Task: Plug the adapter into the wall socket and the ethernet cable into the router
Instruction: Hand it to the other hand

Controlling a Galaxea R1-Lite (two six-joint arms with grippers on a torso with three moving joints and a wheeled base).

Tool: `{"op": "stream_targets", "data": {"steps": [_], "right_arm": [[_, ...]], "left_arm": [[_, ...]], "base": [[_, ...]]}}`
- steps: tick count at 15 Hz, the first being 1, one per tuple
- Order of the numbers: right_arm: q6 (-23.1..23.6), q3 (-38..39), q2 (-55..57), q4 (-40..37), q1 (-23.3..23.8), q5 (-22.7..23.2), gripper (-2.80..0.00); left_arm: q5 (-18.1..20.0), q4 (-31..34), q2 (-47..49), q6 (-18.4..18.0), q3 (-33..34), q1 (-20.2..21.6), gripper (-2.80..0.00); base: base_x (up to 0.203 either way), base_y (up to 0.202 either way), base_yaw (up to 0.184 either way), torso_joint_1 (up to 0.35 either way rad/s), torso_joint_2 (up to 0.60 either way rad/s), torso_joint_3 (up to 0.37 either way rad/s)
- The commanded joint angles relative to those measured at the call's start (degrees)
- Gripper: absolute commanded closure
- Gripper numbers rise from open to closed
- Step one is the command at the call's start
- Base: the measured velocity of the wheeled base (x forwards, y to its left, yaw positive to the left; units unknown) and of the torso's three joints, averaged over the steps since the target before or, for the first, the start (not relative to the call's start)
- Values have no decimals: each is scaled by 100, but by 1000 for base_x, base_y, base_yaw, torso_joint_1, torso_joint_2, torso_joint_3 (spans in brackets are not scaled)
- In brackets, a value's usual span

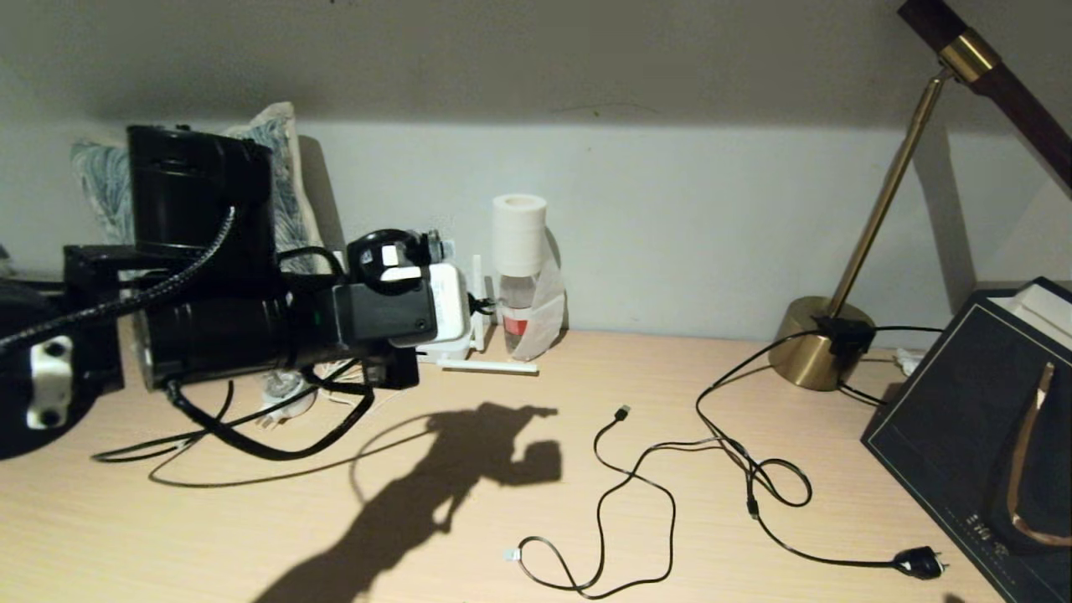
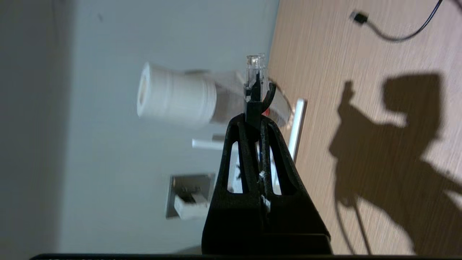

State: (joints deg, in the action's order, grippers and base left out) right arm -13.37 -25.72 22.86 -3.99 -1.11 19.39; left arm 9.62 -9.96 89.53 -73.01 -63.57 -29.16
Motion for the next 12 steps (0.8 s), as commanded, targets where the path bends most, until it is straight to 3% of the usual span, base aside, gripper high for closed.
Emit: {"op": "stream_targets", "data": {"steps": [1,3,6,8,9,10,12], "right_arm": [[-259,-535,2447,292,-87,1155,0],[-464,-1088,3894,690,-295,1800,0],[-676,-2174,5464,1025,-874,2298,0],[-755,-2912,6138,1144,-1577,2378,0],[-777,-3133,6377,1180,-1923,2201,0],[-787,-3303,6516,1217,-2246,1782,-280],[-817,-3489,6606,1592,-2611,1318,-280]], "left_arm": [[7,186,-30,-38,-158,-354,0],[5,183,189,-51,-443,-404,0],[-33,152,269,-73,-650,-433,0],[30,140,329,-73,-715,-433,0],[64,132,419,-79,-742,-437,0],[86,53,543,-88,-840,-441,0],[93,-73,717,-208,-1153,-449,0]], "base": [[0,0,0,0,0,0],[0,0,0,0,0,0],[0,0,0,0,0,0],[0,0,0,0,0,0],[0,0,0,0,0,0],[0,0,0,0,0,0],[0,0,0,0,0,0]]}}
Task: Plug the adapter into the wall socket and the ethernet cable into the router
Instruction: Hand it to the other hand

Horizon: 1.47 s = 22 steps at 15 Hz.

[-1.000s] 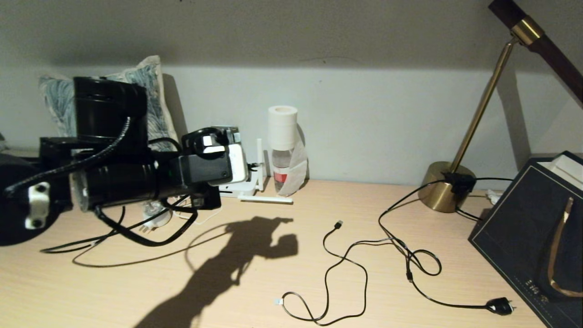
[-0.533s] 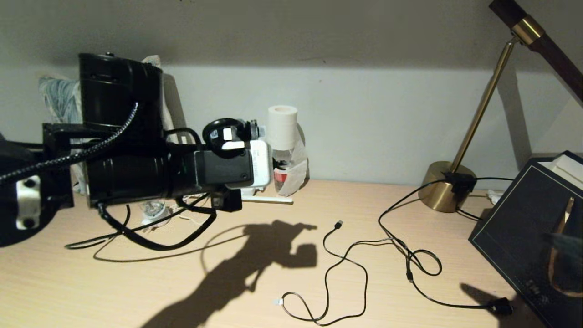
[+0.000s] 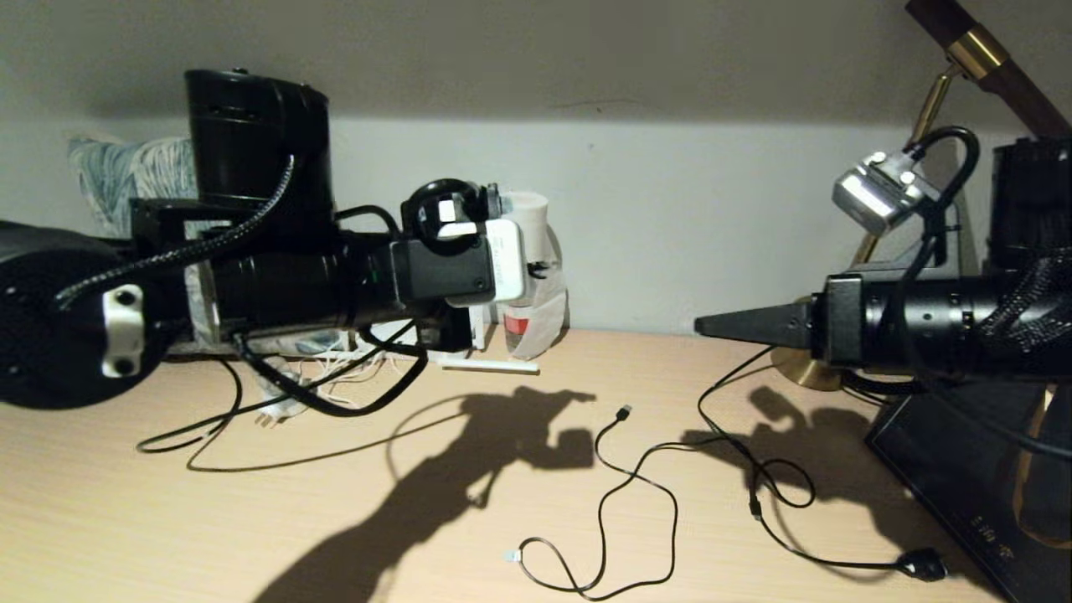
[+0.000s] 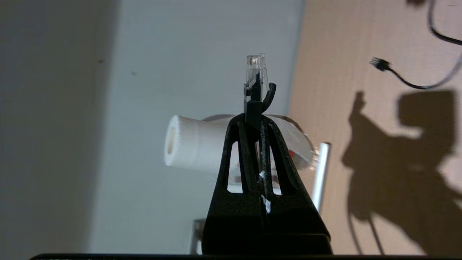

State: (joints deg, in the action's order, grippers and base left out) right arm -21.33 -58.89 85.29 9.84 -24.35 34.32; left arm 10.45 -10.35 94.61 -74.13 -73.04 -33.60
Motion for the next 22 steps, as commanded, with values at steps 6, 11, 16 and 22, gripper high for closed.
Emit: {"op": "stream_targets", "data": {"steps": [6,11,16,22], "right_arm": [[18,-423,398,664,-436,-217,-280],[83,-438,521,1241,-538,-296,-280],[425,-472,725,1451,-650,-637,-280],[428,-501,735,1451,-729,-707,-280]], "left_arm": [[19,-35,308,-233,-536,-276,0],[236,-14,301,-254,-501,-408,0],[282,-36,338,-251,-510,-498,0],[300,-46,321,-251,-466,-543,0]], "base": [[0,0,0,0,0,0],[0,0,0,0,0,0],[0,0,0,0,0,0],[0,0,0,0,0,0]]}}
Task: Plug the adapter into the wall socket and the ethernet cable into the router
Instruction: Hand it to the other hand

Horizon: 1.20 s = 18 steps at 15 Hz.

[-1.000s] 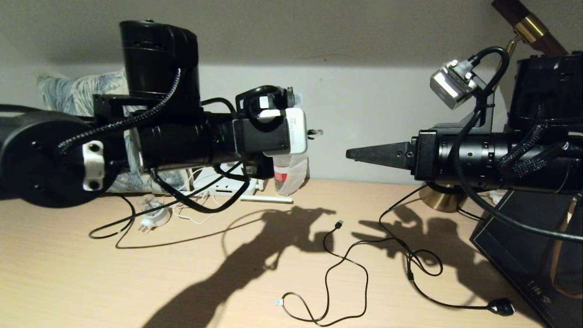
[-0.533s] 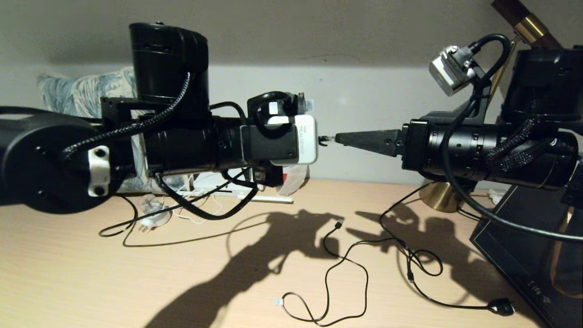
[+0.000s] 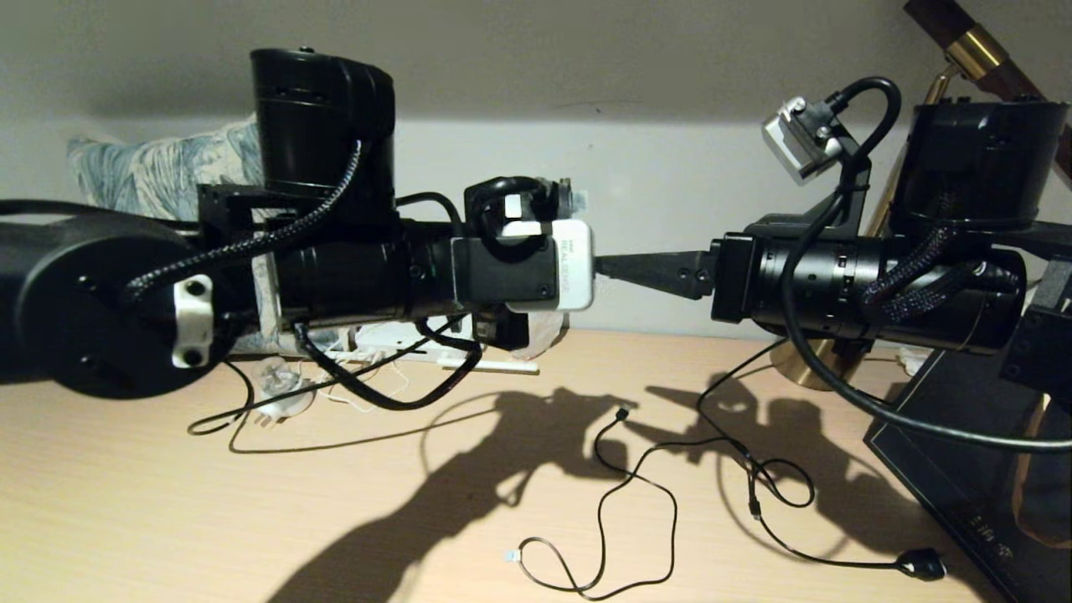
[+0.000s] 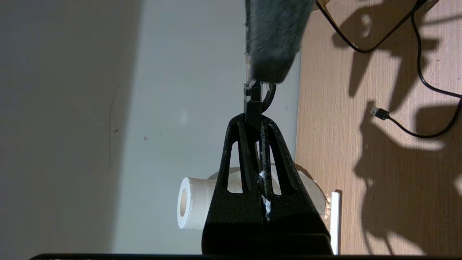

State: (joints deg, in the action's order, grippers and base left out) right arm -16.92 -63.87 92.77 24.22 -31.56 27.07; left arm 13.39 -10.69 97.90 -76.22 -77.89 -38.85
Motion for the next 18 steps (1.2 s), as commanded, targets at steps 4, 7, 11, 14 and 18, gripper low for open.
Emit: {"op": "stream_targets", "data": {"steps": [4,7,11,14,18], "right_arm": [[-13,-36,-22,12,-61,0,-280],[5,-38,-22,12,-140,-175,-280],[5,-29,-29,12,-175,-184,0],[-4,-29,-40,12,-175,-175,0],[-4,-21,-48,12,-184,-175,0]], "left_arm": [[6,-12,-8,-40,19,-70,0],[6,-21,-17,-42,19,-79,0],[6,-21,-26,-42,19,-79,0],[6,-21,-43,-33,53,-79,0],[6,-23,-59,-33,105,-79,0]], "base": [[0,0,0,0,0,0],[0,0,0,0,0,0],[0,0,0,0,0,0],[0,0,0,0,0,0],[0,0,0,0,0,0]]}}
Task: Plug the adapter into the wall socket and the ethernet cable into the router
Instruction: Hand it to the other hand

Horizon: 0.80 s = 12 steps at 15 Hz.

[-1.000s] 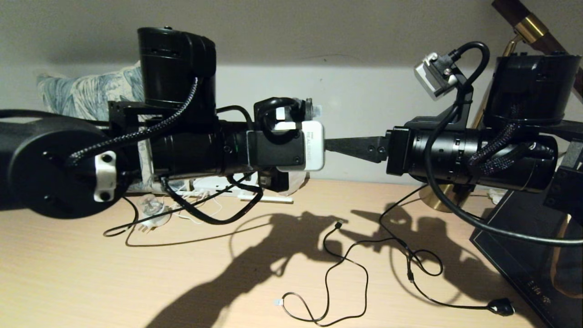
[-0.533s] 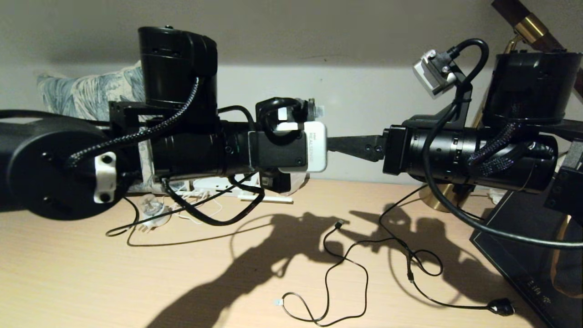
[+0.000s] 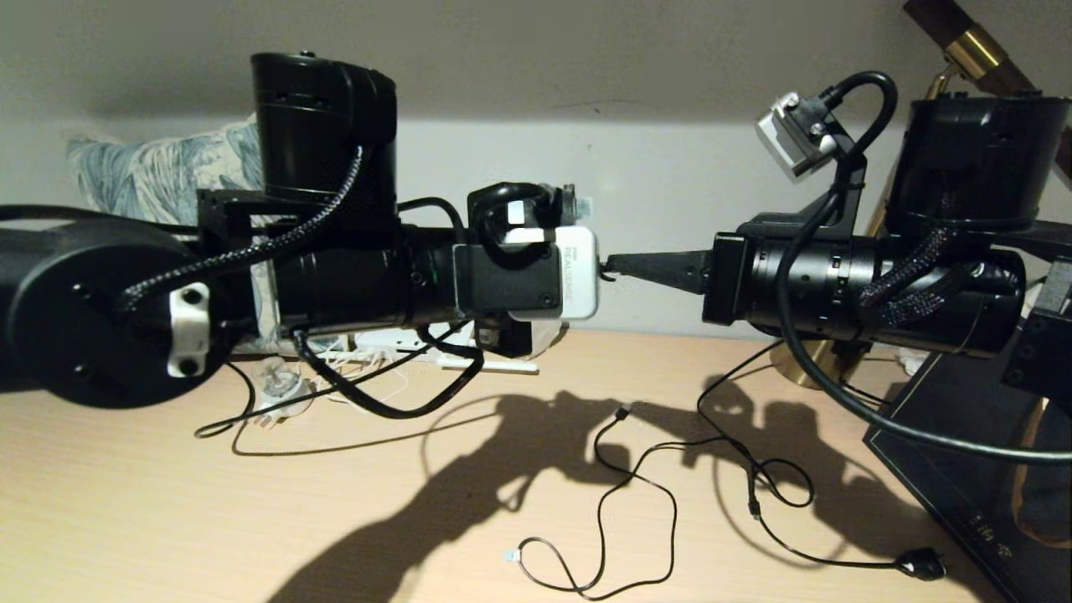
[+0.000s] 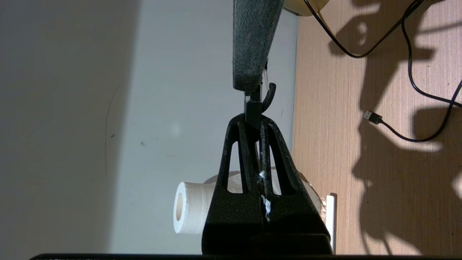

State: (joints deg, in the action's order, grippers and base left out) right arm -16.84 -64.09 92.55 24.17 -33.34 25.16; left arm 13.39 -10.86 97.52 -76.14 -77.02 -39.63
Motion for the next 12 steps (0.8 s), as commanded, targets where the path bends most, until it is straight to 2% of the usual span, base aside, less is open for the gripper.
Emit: {"op": "stream_targets", "data": {"steps": [1,10,11,12], "right_arm": [[-13,1,-27,17,-6,15,0],[-13,54,-71,17,-50,15,0],[-13,54,-71,17,-85,15,0],[-13,54,-71,17,-85,15,0]], "left_arm": [[6,-12,-32,-41,61,-1,0],[6,-12,-111,73,90,-9,0],[6,-12,-120,73,90,-9,-280],[6,-12,-128,69,90,-9,-280]], "base": [[0,0,0,0,0,0],[0,0,0,0,0,0],[0,0,0,0,0,0],[0,0,0,0,0,0]]}}
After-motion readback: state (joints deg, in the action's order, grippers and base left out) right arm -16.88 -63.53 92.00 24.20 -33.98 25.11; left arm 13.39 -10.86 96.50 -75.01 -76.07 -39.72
